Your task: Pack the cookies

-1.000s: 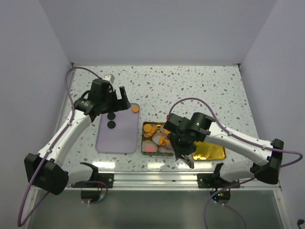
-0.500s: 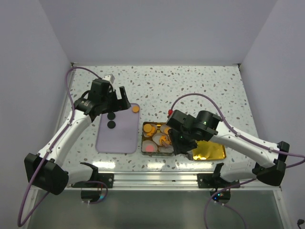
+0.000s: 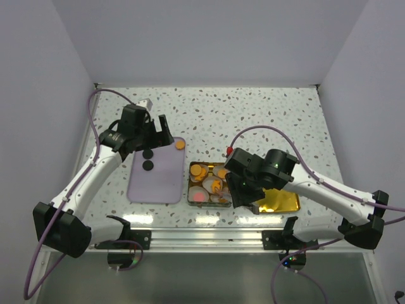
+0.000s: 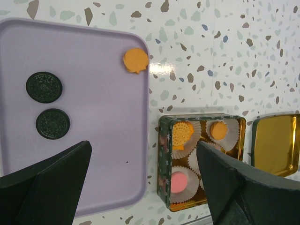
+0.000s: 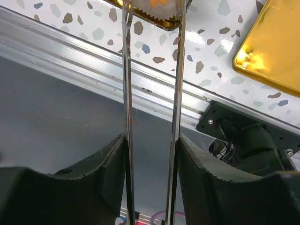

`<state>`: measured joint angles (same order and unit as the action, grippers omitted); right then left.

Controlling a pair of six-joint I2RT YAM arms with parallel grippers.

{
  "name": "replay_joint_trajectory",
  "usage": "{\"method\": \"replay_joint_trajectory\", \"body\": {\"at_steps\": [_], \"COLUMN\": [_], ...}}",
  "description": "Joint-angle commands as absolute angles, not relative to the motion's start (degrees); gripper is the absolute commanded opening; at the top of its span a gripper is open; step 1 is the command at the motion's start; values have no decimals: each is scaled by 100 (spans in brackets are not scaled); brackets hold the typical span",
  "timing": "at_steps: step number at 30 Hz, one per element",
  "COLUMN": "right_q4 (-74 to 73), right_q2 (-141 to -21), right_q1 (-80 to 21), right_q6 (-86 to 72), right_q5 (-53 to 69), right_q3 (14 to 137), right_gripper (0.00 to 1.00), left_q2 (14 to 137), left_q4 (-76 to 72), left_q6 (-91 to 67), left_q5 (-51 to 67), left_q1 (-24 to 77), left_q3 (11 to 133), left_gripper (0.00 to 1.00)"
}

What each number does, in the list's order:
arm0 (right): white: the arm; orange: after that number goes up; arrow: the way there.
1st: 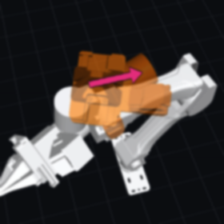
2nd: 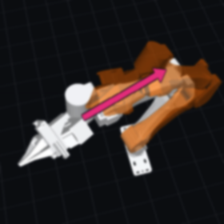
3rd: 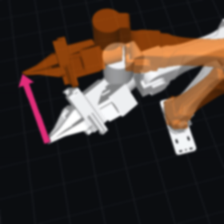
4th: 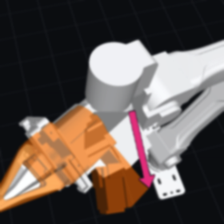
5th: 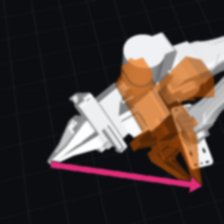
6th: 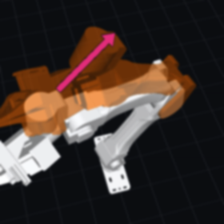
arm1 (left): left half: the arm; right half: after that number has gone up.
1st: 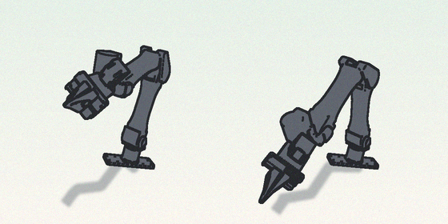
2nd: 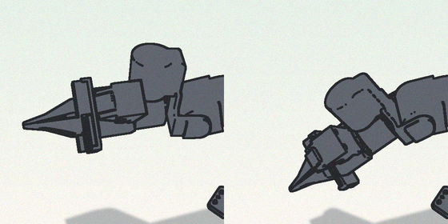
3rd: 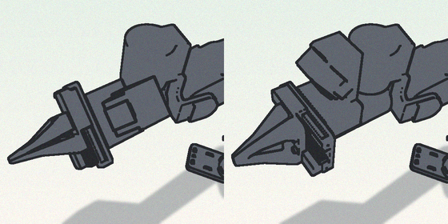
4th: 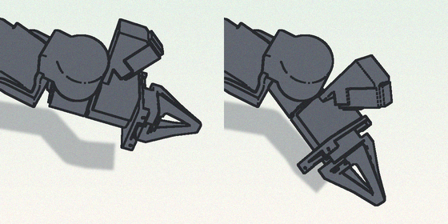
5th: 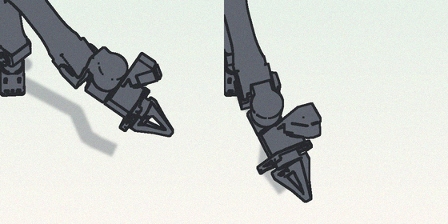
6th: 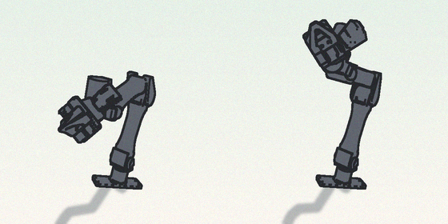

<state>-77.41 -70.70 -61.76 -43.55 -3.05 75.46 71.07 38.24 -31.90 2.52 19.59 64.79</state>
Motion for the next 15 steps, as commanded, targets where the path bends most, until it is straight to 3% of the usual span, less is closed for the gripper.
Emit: {"method": "replay_joint_trajectory", "body": {"at_steps": [1, 10, 15], "right_q4": [-8894, -9044, -9070], "right_q2": [-6856, -6724, -6995], "right_q1": [-6170, -6179, -6179], "right_q6": [-4456, -4509, -4430], "right_q5": [-325, -536, -791], "right_q3": [7488, 7628, 8322], "right_gripper": [50, 56, 57], "left_q2": [7023, 6900, 6847], "left_q4": [3621, 3647, 3691], "left_q6": [-3269, -3340, -3366], "left_q5": [202, 141, 70], "left_q1": [1995, 2004, 2004], "left_q3": [6557, 6487, 6513], "left_gripper": [100, 100, 100]}}
